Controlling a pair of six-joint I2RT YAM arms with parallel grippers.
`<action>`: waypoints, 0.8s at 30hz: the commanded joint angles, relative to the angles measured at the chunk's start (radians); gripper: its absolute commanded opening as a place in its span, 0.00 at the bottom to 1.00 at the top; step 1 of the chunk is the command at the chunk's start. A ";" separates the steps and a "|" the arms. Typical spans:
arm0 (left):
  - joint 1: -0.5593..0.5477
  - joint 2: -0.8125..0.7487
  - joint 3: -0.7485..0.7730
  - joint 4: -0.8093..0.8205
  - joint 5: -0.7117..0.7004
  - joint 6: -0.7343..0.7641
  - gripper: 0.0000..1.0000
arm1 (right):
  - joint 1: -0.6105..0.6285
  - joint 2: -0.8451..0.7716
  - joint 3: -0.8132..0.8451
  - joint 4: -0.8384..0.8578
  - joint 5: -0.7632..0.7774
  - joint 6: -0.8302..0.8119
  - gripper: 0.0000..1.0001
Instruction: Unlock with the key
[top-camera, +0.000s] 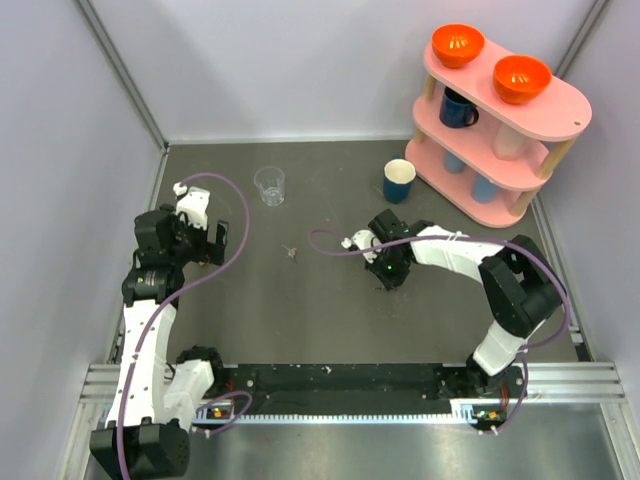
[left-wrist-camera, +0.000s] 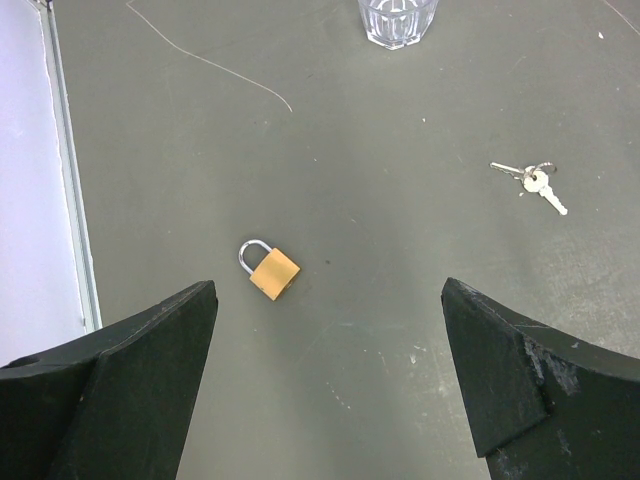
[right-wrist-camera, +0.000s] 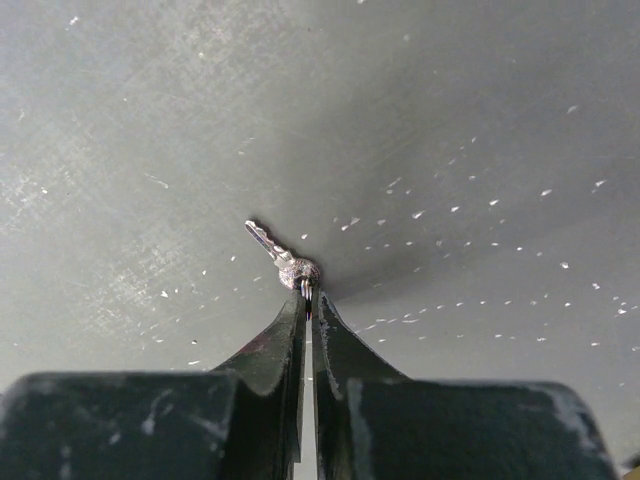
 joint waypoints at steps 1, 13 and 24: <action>0.005 -0.005 -0.010 0.050 0.022 -0.010 0.99 | 0.034 0.026 0.024 0.004 -0.026 0.000 0.00; 0.005 -0.003 0.000 0.050 0.083 -0.012 0.99 | 0.034 -0.226 0.004 0.062 -0.019 -0.037 0.00; -0.002 0.113 0.125 0.033 0.456 -0.049 0.99 | 0.033 -0.468 0.022 0.107 0.027 -0.162 0.00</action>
